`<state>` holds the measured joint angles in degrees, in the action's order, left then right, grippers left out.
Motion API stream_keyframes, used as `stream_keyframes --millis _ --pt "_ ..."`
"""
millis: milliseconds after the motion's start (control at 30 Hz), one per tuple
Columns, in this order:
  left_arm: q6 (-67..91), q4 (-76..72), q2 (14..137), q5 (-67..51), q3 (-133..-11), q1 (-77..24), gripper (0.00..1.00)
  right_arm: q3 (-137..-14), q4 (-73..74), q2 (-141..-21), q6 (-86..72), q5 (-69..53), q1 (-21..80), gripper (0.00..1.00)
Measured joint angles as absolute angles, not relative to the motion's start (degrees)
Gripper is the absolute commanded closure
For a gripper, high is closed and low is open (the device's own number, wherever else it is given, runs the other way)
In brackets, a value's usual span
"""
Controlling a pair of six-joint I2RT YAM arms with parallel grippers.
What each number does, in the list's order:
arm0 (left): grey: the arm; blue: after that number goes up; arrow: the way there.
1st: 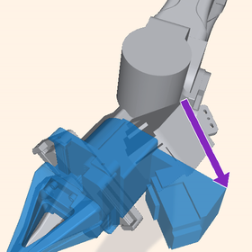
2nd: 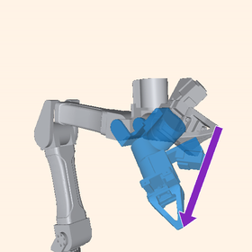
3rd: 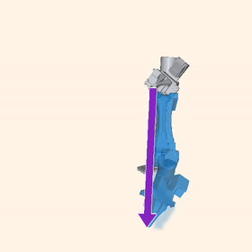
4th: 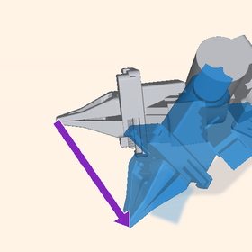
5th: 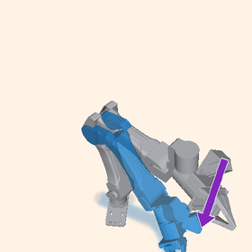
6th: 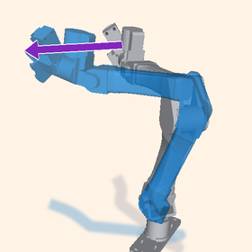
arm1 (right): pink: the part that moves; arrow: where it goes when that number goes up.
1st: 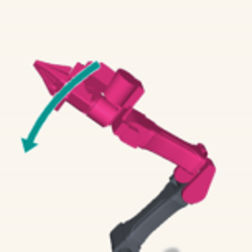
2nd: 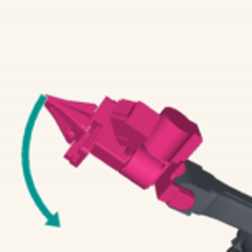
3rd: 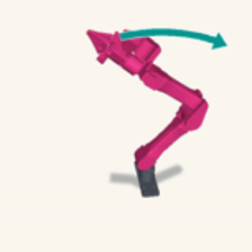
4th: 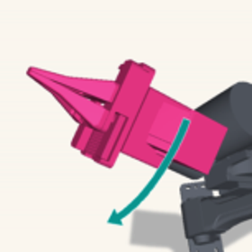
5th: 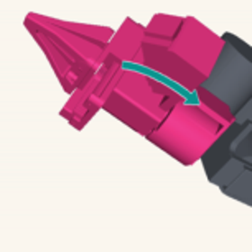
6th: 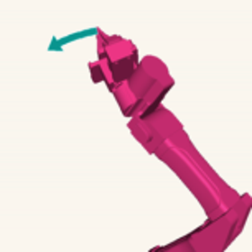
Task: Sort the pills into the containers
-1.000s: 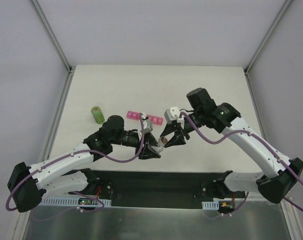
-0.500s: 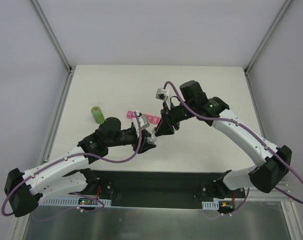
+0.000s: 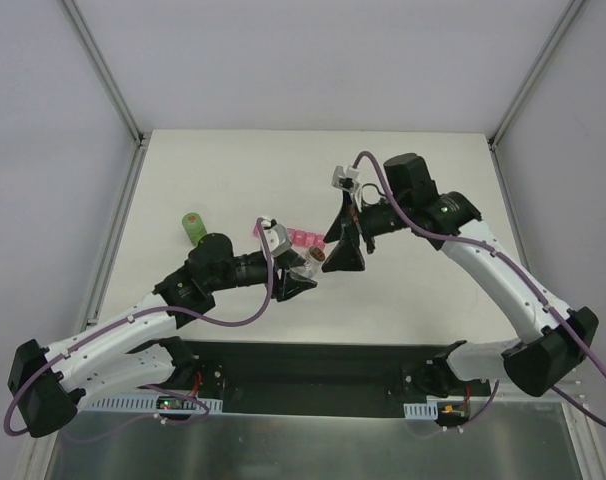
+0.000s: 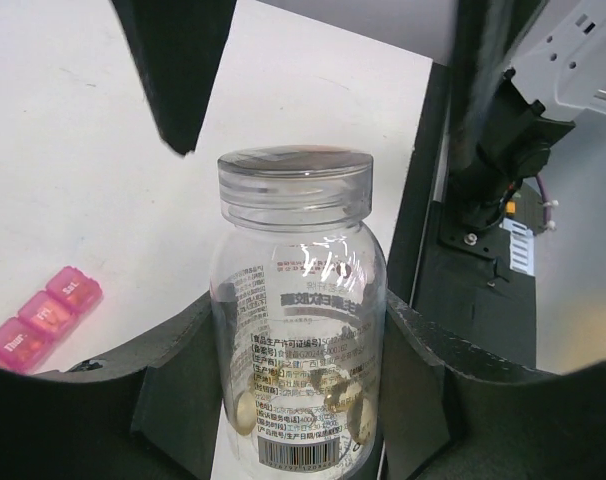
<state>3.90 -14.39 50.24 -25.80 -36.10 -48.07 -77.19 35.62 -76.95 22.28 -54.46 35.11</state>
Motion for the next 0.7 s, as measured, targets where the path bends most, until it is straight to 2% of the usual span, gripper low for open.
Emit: stream_keyframes --millis 133,300,367,500,533,700 --pt "4.54 -14.31 50.28 -30.92 -36.01 -47.09 0.99 -77.21 37.74 -72.27 32.45 -58.11 34.74 0.03" --pt "5.56 -14.70 52.03 -39.88 -36.01 -46.37 0.98 -80.27 53.12 -69.58 63.92 -64.82 35.00 0.03" --pt "5.80 -14.79 53.39 -43.27 -36.07 -46.04 0.99 -80.31 57.10 -70.04 71.59 -66.26 35.48 0.03" --pt "6.68 -14.72 56.64 -49.10 -36.84 -46.02 0.98 -80.23 59.55 -72.55 79.02 -67.00 37.56 0.01" --pt "6.83 -14.74 57.23 -49.98 -37.17 -46.02 0.99 -80.20 59.46 -73.08 79.66 -66.98 38.17 0.04" --pt "7.68 -16.73 57.95 -52.34 -37.58 -46.00 0.98 -78.72 57.74 -73.67 79.68 -66.30 41.08 0.32"
